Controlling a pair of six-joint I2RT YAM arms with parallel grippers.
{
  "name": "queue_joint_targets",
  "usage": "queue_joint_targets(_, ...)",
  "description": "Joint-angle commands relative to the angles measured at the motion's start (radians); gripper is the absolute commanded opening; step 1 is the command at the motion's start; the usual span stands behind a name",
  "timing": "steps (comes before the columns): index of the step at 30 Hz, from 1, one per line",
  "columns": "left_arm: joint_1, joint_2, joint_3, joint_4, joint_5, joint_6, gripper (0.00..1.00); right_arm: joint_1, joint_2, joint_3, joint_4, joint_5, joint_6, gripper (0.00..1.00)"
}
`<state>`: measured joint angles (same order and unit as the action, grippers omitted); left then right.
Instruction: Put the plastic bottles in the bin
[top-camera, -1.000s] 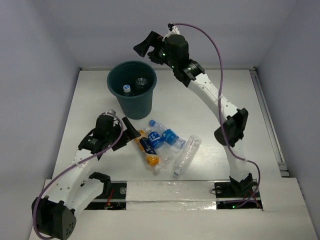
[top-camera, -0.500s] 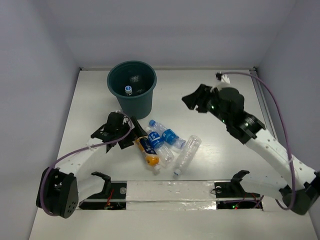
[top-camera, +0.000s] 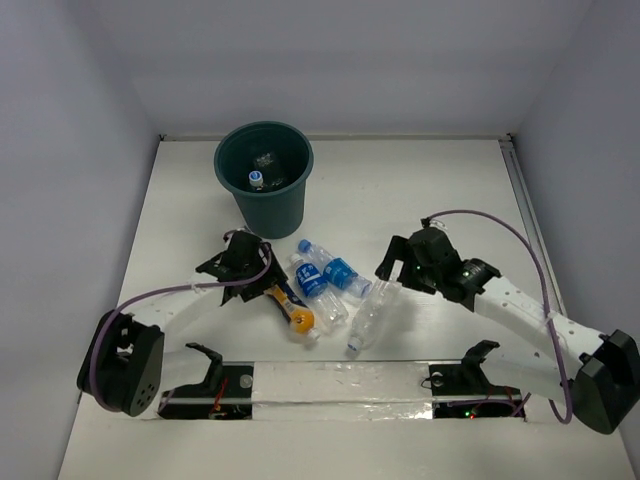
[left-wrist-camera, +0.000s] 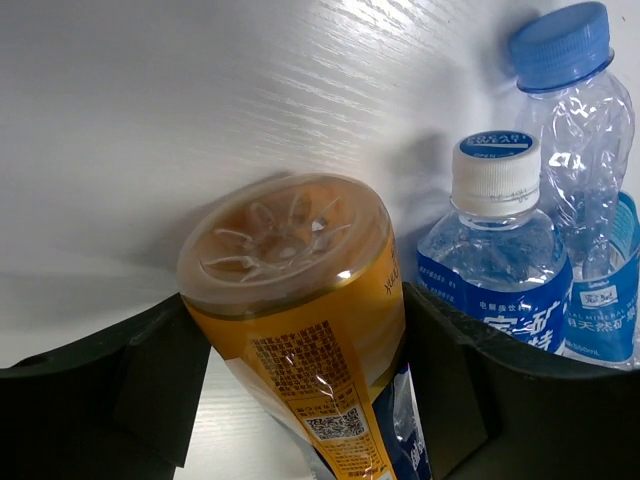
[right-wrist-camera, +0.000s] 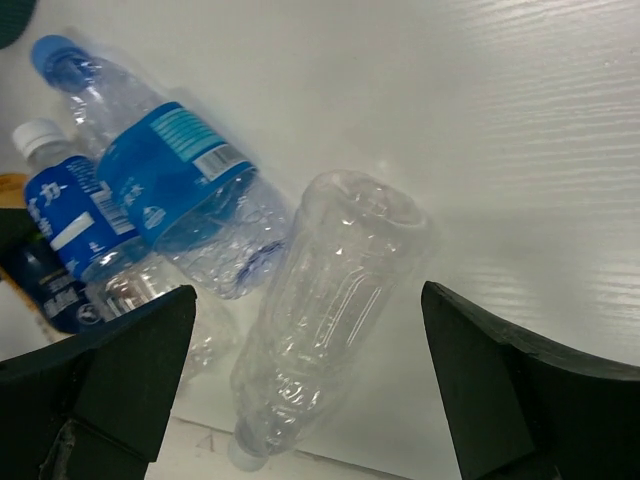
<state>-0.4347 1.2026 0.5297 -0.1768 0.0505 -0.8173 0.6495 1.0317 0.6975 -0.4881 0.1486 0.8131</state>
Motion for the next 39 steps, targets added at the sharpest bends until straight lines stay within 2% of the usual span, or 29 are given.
queue_joint_targets(1, -0.007, -0.060, -0.023, -0.030, -0.084, 0.010, 0.66, 0.004, 0.044, -0.024, 0.031, 0.063, 0.035, 1.00)
queue_joint_targets(10, -0.026, -0.241, 0.030, -0.185, -0.066, 0.027, 0.56, 0.004, 0.211, -0.046, 0.160, 0.008, 0.037, 1.00)
queue_joint_targets(15, -0.026, -0.328, 0.173, -0.343, -0.012, 0.085, 0.56, -0.005, 0.252, -0.055, 0.172, 0.016, 0.047, 0.96)
queue_joint_targets(18, -0.026, -0.341, 0.298, -0.444, 0.009, 0.115, 0.56, -0.005, 0.242, -0.052, 0.166, 0.028, 0.060, 0.86)
queue_joint_targets(22, -0.026, -0.333, 0.510, -0.489, -0.014, 0.129, 0.56, -0.005, 0.226, -0.039, 0.129, 0.045, 0.063, 0.70)
queue_joint_targets(23, -0.026, -0.307, 0.606, -0.483, -0.032, 0.130, 0.56, -0.005, 0.200, -0.038, 0.108, 0.052, 0.066, 0.68)
queue_joint_targets(25, -0.026, -0.266, 0.706, -0.468, -0.046, 0.139, 0.55, -0.005, 0.165, -0.035, 0.083, 0.060, 0.066, 0.62)
queue_joint_targets(26, -0.026, -0.217, 0.799, -0.436, -0.101, 0.151, 0.55, -0.005, 0.145, -0.030, 0.053, 0.072, 0.063, 0.62)
queue_joint_targets(28, -0.026, -0.167, 0.880, -0.391, -0.141, 0.159, 0.55, -0.005, 0.090, -0.021, 0.019, 0.081, 0.055, 0.61)
queue_joint_targets(32, -0.012, 0.022, 1.137, -0.304, -0.250, 0.207, 0.55, -0.005, -0.018, 0.031, -0.090, 0.097, 0.029, 0.60)
queue_joint_targets(34, -0.003, 0.116, 1.211, -0.282, -0.293, 0.256, 0.54, -0.005, -0.086, 0.054, -0.127, 0.109, 0.021, 0.60)
queue_joint_targets(35, 0.008, 0.152, 1.283, -0.276, -0.361, 0.273, 0.55, -0.005, -0.110, 0.068, -0.157, 0.121, 0.021, 0.60)
queue_joint_targets(39, 0.027, 0.290, 1.386, -0.239, -0.558, 0.383, 0.54, -0.005, -0.205, 0.149, -0.190, 0.143, 0.012, 0.61)
